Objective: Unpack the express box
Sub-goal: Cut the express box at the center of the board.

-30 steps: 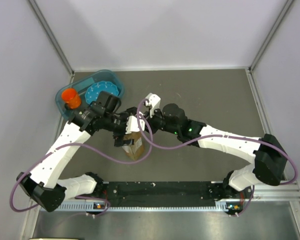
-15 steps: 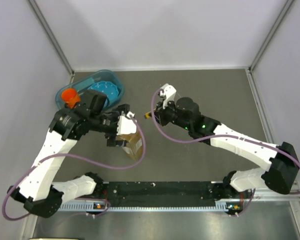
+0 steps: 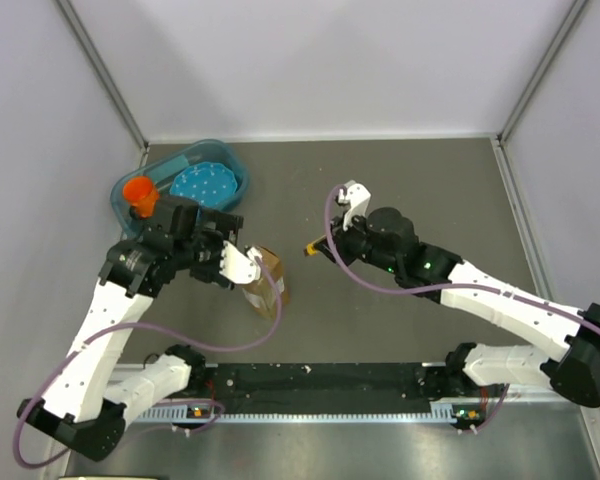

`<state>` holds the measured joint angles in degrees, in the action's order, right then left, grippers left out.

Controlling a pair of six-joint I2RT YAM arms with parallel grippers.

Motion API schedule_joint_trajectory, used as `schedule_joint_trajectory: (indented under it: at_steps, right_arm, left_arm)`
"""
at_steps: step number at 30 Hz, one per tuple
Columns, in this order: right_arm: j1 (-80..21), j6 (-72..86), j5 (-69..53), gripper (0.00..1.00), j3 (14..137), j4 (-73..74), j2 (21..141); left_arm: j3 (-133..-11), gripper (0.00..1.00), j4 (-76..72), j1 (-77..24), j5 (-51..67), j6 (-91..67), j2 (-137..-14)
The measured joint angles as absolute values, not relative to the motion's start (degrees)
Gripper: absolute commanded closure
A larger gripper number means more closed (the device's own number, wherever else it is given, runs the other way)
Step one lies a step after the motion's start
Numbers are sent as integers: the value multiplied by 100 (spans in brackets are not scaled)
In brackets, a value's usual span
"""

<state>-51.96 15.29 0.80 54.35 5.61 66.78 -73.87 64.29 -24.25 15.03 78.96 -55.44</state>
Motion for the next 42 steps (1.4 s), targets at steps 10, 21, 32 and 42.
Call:
schedule_joint_trajectory:
  at_steps: [10,21,32,42]
  right_arm:
    - [-5655,1820,193,100,5688,755,7024]
    - [-6119,2018,860,100,6287,1146,7627]
    - [-6274,2158,1253,100,6882,1505,7929]
    - [-6514,2276,1413,100,7373,1719,8291]
  left_arm:
    - [-5384,1,5006,-1964,1315,9338,-5116]
    - [-5841,1,4847,-1964,2095,8917,-5137]
    - [-6090,2,6106,-1966,3052,8552,-5137]
    - [-6287,2,6521,-1966,3301,8158,-5148]
